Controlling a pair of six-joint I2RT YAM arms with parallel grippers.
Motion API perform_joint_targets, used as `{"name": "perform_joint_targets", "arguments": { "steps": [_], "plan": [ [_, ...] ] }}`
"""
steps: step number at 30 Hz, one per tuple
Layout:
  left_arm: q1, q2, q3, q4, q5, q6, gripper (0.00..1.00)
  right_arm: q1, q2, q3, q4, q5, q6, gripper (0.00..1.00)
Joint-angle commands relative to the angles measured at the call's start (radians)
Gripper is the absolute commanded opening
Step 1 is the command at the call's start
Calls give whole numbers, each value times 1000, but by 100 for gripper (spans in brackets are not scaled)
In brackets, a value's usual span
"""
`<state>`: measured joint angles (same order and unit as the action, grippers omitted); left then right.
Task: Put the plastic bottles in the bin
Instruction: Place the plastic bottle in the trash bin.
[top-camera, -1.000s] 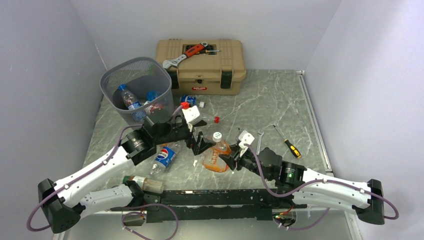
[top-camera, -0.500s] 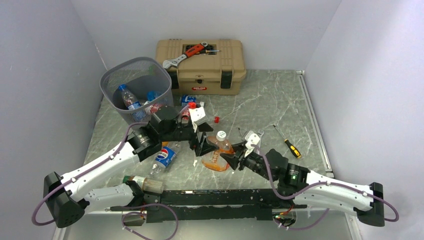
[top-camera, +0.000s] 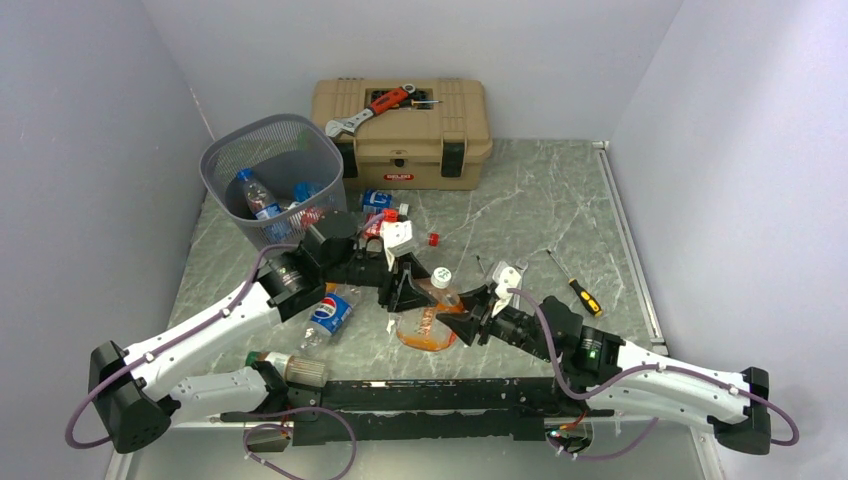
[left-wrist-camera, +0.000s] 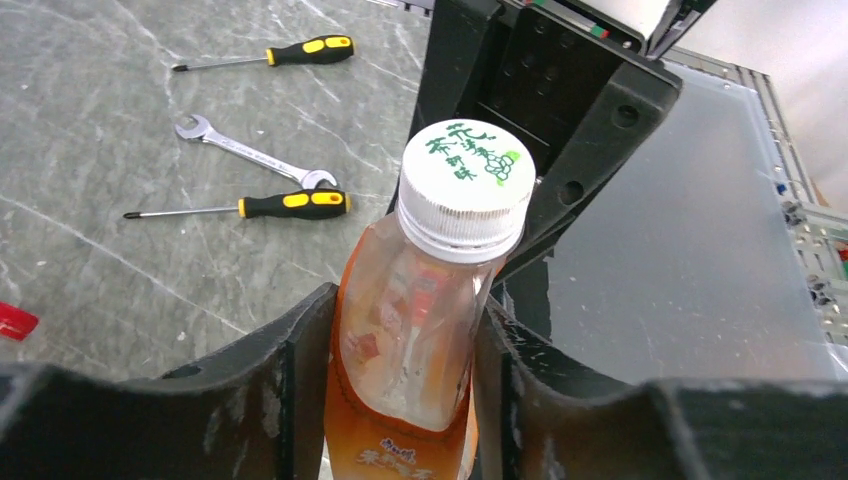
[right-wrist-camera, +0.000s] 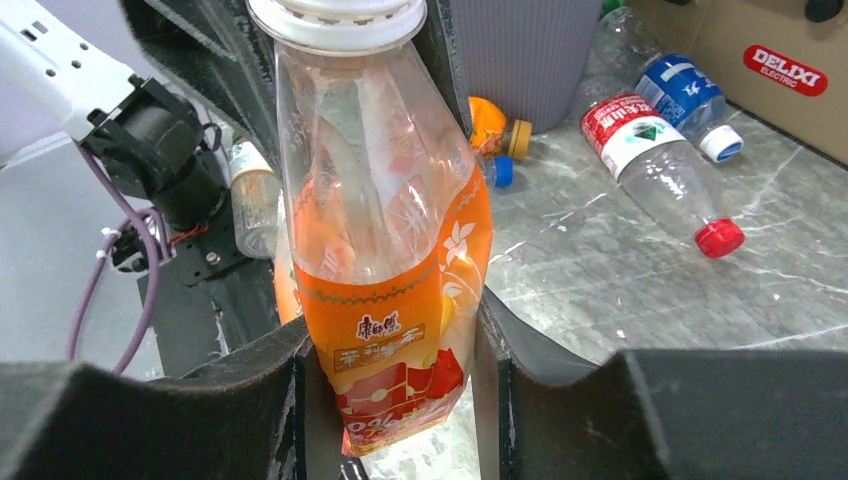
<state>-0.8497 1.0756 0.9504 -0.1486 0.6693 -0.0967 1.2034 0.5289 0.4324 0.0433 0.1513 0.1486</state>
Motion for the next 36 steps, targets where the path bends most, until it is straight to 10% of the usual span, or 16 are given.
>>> {"name": "perform_joint_targets", "arguments": {
  "steps": [1,5,9,16,22,31,36],
  "plan": [
    [0,-1,49,26,37,8,45,7,-1,49,26,-52,19,0],
    [1,-6,48,36,54,6,32,7,-2,59,31,-42,34,0],
    [1,-15,42,59,65,4,0,7,21,57,55,-47,79,51],
    [0,-63,-13,192,21,-69,0,7,82,24,138,-30,160,77],
    [1,-116,-55,273,-15,-116,0,7,55,-66,318,47,235,71],
    [1,-149,-64,273,-69,-122,3,5,27,-87,374,46,238,30],
    [1,-159,-64,261,-89,-113,65,5,9,-77,325,43,221,14]
  ]
}}
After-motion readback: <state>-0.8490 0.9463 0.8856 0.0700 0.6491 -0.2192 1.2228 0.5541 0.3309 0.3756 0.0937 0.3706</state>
